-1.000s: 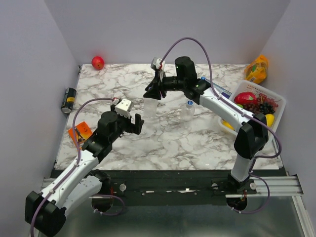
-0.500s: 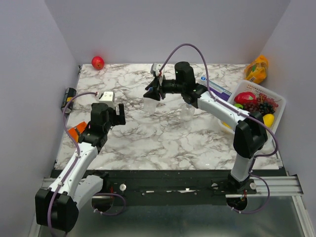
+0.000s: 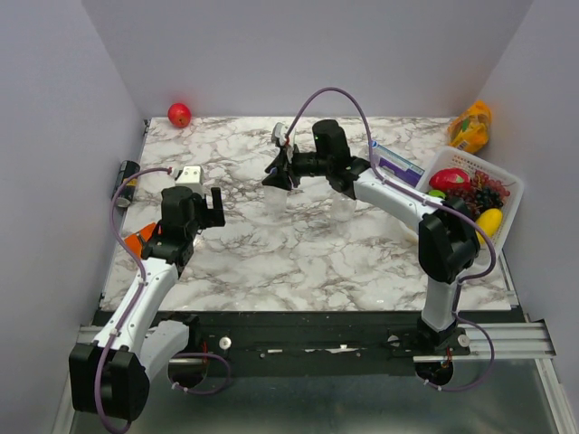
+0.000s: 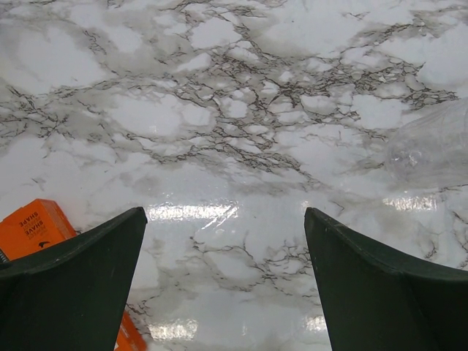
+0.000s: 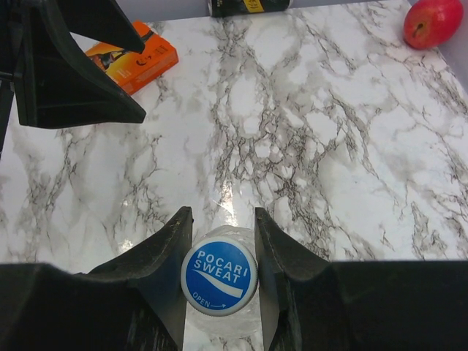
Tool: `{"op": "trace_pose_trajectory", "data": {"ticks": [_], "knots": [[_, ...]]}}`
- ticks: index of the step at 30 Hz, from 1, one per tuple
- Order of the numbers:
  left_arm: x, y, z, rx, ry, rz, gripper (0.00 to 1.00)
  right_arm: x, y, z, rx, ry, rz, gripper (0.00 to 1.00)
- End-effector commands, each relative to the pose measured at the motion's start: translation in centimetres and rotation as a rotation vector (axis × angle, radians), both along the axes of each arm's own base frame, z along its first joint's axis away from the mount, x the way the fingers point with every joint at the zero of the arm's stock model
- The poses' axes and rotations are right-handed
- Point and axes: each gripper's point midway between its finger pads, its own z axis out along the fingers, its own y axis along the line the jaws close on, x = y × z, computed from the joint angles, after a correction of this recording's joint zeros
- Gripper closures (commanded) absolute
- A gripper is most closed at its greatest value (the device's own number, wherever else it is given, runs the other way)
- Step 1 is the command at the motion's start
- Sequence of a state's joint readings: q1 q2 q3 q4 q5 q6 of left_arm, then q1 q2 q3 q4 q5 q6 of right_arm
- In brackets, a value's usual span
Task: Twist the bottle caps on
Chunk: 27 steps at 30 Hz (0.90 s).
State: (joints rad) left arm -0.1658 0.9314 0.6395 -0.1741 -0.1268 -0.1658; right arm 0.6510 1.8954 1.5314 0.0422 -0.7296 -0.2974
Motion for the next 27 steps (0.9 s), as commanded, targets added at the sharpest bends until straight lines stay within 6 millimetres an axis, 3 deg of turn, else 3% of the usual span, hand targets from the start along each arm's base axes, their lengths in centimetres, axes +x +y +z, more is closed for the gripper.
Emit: {"op": "trace_pose_trajectory", "data": {"ticks": [1,22,27], "knots": [[0.6,-0.5,1.2,-0.030,-0.037,-0.029,0.01,0.4,0.0,-1.5,-0.019,0.000,-0.005,0.83],[0.6,-1.3,0.6,-0.046,-0.023,-0.077,0.01,0.3,-0.1,-3.4,-0.055,0.037,-0.007,0.46],[0.7,-1.5,0.6,-0.051,-0.024,-0.088,0.01,0.4,0.1,-3.5,-0.058,0.040,-0.003,0.44]]}}
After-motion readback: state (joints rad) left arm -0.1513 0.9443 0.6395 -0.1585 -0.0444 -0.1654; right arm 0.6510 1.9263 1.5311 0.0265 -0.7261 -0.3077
